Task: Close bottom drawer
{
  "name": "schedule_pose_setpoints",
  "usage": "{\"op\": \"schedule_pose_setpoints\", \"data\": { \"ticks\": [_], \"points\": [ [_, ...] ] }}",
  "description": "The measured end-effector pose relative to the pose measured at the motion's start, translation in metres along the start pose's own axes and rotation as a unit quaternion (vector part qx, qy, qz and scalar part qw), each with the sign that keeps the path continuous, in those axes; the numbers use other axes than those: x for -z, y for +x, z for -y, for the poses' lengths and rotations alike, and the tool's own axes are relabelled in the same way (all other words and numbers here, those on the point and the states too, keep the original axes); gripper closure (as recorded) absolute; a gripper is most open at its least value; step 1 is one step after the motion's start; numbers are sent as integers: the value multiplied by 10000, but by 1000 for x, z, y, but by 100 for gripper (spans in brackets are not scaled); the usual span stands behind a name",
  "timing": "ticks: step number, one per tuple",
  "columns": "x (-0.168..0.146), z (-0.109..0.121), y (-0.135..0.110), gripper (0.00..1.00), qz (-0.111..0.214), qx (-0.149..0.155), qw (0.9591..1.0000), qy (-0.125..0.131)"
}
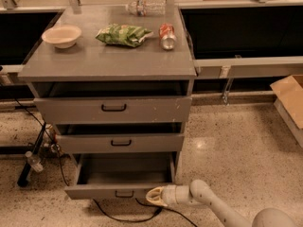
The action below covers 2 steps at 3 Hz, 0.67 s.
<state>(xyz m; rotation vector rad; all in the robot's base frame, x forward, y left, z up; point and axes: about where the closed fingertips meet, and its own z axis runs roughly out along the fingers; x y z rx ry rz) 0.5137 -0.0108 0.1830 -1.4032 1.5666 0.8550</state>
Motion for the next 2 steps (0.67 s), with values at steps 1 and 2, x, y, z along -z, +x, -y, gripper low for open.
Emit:
{"op": "schedule_pose_setpoints", "data": {
  "ticks": [1, 2],
  "points": [
    [-6, 8, 11, 100, 10, -95, 9999, -40],
    [-8, 9, 13, 100, 18, -120, 9999, -51]
  ]
}}
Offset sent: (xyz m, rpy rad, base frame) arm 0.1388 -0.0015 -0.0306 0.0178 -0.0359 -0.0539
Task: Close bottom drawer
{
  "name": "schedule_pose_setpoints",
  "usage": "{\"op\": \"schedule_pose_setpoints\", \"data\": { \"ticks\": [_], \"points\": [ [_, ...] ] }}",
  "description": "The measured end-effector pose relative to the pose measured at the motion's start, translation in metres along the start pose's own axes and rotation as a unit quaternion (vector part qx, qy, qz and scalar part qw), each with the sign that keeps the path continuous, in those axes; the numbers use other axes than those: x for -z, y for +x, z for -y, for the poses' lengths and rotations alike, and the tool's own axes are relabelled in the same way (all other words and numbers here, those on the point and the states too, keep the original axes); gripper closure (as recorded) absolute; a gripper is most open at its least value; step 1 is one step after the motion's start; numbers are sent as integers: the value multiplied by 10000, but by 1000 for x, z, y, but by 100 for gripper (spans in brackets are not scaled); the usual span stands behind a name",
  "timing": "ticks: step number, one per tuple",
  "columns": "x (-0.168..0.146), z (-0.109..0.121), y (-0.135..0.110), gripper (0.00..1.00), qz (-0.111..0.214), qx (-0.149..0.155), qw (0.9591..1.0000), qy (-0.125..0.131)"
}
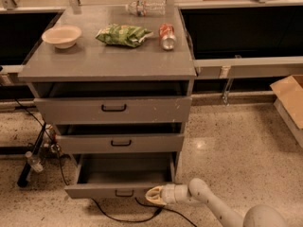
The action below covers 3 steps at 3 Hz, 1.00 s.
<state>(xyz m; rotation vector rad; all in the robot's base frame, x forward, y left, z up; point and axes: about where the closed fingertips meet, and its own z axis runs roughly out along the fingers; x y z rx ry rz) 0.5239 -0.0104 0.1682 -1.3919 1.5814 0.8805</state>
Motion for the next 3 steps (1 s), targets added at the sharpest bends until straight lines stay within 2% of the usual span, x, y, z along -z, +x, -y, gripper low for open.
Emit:
{"op": "schedule_pose_setpoints", "data": {
  "ticks": [2, 3],
  "points": [
    [-3, 26, -5, 100, 16, 79, 10000, 55],
    [-5, 28, -5, 100, 23, 78, 10000, 54]
  ]
}}
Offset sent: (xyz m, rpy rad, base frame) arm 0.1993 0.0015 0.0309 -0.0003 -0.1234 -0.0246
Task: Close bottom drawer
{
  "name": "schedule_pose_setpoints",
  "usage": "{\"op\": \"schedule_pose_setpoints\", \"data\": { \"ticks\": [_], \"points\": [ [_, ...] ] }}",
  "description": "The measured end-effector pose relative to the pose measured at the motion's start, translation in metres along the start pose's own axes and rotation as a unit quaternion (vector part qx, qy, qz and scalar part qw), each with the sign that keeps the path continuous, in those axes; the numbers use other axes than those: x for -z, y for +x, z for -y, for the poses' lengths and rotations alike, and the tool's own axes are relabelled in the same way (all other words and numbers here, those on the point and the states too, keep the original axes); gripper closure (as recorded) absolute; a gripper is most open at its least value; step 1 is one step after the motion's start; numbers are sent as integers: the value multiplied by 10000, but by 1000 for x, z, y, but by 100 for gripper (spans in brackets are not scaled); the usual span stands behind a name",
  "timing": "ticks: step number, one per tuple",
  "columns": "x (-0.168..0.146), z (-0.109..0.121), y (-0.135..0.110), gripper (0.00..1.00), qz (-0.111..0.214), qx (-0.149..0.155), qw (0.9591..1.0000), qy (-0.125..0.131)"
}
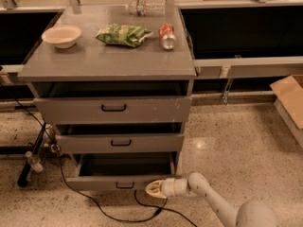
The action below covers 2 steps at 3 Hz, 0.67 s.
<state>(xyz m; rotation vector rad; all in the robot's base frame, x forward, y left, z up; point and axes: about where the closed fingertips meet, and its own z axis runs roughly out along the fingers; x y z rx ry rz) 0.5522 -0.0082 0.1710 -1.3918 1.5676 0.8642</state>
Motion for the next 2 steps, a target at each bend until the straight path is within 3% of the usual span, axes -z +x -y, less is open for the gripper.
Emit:
{"op": "schedule_pose_setpoints", "data": {
  "ticks": [2],
  "points": [
    [-15, 20, -6, 100, 114, 36, 9999, -5]
  ]
}}
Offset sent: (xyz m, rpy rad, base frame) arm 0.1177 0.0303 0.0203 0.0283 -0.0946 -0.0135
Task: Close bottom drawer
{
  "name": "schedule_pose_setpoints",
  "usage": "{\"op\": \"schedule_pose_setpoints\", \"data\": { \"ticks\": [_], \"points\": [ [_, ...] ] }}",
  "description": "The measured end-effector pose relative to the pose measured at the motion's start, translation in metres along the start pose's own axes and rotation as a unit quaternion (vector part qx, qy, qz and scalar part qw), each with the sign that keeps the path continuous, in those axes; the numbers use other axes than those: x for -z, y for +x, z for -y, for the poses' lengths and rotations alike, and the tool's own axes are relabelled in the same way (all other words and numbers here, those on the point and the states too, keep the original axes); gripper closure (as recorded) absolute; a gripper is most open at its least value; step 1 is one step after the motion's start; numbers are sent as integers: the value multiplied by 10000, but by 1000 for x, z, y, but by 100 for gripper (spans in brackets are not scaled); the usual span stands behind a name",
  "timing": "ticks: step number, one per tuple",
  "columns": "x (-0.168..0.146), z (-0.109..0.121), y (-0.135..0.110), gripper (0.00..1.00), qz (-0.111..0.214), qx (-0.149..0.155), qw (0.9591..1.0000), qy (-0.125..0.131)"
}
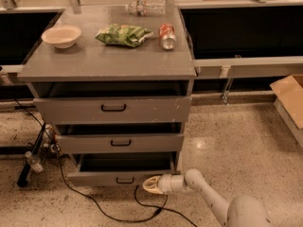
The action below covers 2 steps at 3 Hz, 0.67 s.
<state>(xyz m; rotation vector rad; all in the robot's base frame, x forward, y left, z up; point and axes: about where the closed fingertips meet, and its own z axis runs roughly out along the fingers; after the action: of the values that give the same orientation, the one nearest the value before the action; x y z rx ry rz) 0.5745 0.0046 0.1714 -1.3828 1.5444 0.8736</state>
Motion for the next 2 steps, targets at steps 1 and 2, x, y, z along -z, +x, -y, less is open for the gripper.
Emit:
{"op": "schedule_pose_setpoints", "data": {
  "ticks": [1, 2],
  "points": [
    [-8, 34, -12, 100, 41, 108, 9999, 99],
    [-8, 34, -12, 100, 41, 108, 9999, 99]
  ]
}}
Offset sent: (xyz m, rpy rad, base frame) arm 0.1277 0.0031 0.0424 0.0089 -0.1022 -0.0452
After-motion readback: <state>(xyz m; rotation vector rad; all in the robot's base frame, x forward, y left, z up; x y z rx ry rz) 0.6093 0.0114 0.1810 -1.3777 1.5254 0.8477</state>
